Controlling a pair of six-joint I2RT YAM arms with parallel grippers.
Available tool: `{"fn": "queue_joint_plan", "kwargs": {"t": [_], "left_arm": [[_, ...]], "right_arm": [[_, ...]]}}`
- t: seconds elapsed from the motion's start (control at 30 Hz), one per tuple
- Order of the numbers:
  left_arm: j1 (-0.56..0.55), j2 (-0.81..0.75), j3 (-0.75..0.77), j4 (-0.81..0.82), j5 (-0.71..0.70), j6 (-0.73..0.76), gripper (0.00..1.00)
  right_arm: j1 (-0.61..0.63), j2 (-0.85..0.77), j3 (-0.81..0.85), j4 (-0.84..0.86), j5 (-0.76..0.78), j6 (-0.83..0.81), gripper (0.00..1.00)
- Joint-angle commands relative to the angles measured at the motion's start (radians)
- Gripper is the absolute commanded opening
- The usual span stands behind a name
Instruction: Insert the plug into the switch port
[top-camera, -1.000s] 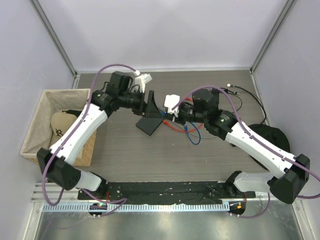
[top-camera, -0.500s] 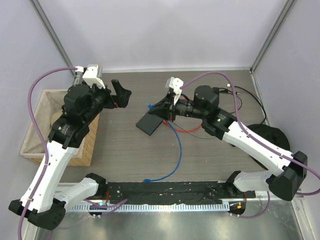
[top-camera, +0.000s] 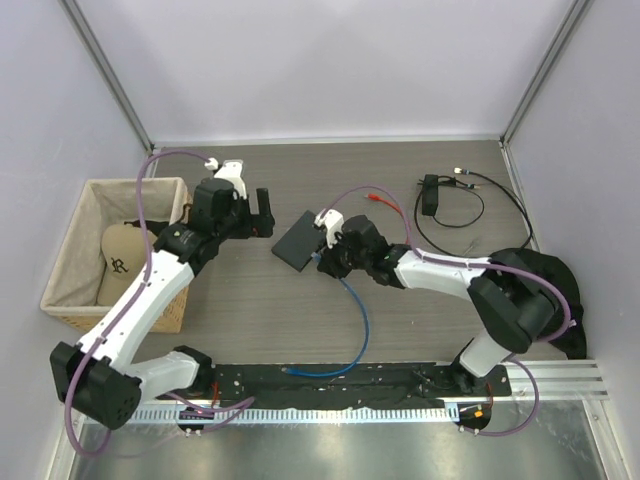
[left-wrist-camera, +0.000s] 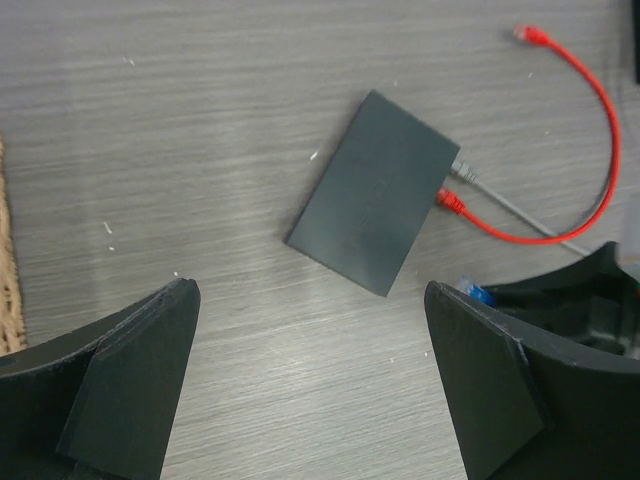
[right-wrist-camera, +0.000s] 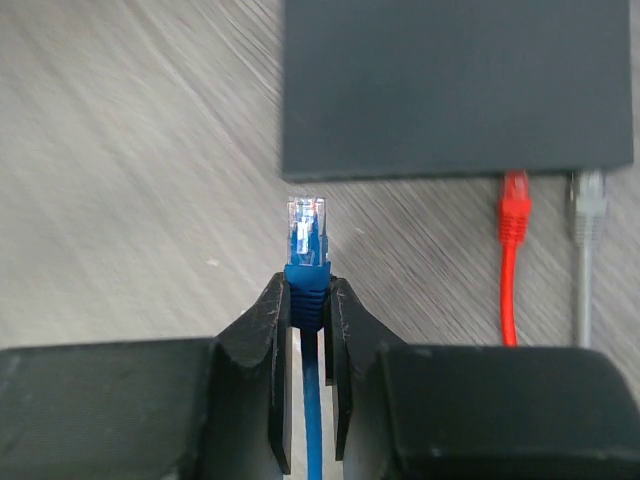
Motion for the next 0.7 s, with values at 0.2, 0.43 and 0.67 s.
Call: {"fn": "queue_joint_plan", "kwargs": {"t": [0.2, 0.43, 0.67], "left_arm": [[-0.004, 0.114, -0.102, 0.172, 0.225, -0.167, 0.96], [-0.039, 0.165, -0.283, 0.507, 0.277, -0.455, 0.87], [-0.087, 0.272, -0.34, 0.756, 0.265, -0.572, 0.74]], "right_arm": [[0.022, 0.063, -0.003, 0.096, 0.16, -0.003, 0.01], [0.022, 0.034, -0.026, 0.149, 0.167, 0.086, 0.01], [0.022, 0.006, -0.07, 0.208, 0.146, 0.152, 0.01]]}}
